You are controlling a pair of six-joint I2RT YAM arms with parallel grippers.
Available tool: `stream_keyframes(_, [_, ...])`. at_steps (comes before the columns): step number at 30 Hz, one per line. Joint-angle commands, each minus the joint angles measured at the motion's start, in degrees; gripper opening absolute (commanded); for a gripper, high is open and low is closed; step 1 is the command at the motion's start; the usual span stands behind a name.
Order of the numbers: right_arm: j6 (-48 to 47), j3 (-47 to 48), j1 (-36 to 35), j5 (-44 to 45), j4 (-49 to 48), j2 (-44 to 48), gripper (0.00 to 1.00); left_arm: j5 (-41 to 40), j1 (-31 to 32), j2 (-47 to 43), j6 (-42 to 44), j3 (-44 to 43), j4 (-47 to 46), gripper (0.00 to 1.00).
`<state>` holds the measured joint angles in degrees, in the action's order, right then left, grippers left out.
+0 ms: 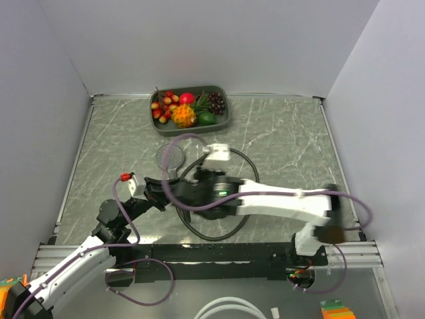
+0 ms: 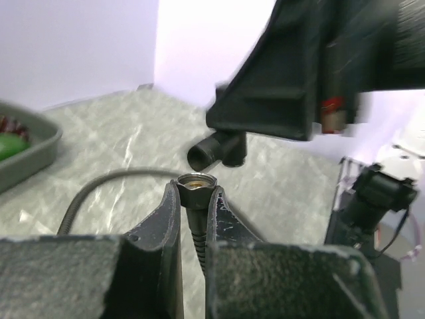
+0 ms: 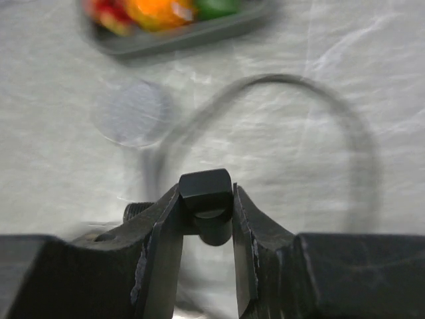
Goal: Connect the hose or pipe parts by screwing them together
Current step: Install the adaptor on the pipeline.
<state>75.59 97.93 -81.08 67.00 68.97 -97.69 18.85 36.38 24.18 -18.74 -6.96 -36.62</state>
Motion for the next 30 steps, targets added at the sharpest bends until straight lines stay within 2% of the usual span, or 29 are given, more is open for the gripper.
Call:
stream_keyframes(1, [-44.4,-23.5,4.8,-10.8,-34.8,25.5,0.0,8.0,-0.4,-1.0,-3.4,-2.4,-14.2,0.01])
stream_keyframes(3, [-56.2,-31.8,8.9,-24.6,-50.6,39.5,0.0,13.6,-0.3,-0.3,-5.9,-2.0,-16.5,0.01])
stream_keyframes(4, [-57.1,-36.0,11.8,-39.1,-57.6,42.8,0.0,14.9,-0.4,-0.2,-6.7,-1.9,-17.2,0.01])
stream_keyframes(5, [-57.9,-36.9,15.0,-43.4,-59.7,45.3,0.0,17.1,-0.3,0.0,-7.4,-1.8,-17.8,0.01])
stream_keyframes(6, [-65.9,-38.0,15.2,-47.6,-62.8,48.8,0.0,18.0,-0.3,0.0,-8.7,-1.8,-19.0,0.01])
stream_keyframes(7, [-68.9,-39.6,14.8,-53.3,-67.8,50.0,0.0,18.7,-0.3,0.1,-9.4,-1.8,-19.4,0.01])
stream_keyframes(10, [-77.5,-38.0,14.1,-63.1,-68.7,49.6,0.0,21.9,0.0,0.2,-11.1,-1.6,-21.6,0.01])
stream_keyframes(11, [-79.7,-37.2,14.1,-70.9,-68.4,48.7,0.0,22.4,0.7,0.5,-11.2,-1.3,-22.3,0.02])
stream_keyframes(13, [-85.9,-36.8,13.8,-77.0,-69.3,46.7,0.0,24.2,1.8,0.8,-10.6,-1.1,-23.7,0.02])
stream_keyframes(14, [-87.5,-36.9,13.9,-85.4,-71.5,45.8,0.0,24.7,3.0,0.9,-10.3,-1.1,-24.0,0.02])
stream_keyframes(17, [-95.1,-36.1,14.3,-95.0,-72.1,42.8,0.0,25.3,5.2,1.2,-11.7,-1.3,-24.8,0.02])
stream_keyframes(20, [-97.5,-32.5,14.3,-100.5,-69.8,38.9,0.0,23.5,6.2,1.3,-13.0,-1.5,-24.7,0.02])
stream_keyframes(30, [-97.7,-24.5,16.1,-115.4,-65.5,33.4,0.0,22.0,6.1,-0.8,-12.5,-0.2,-25.6,0.02])
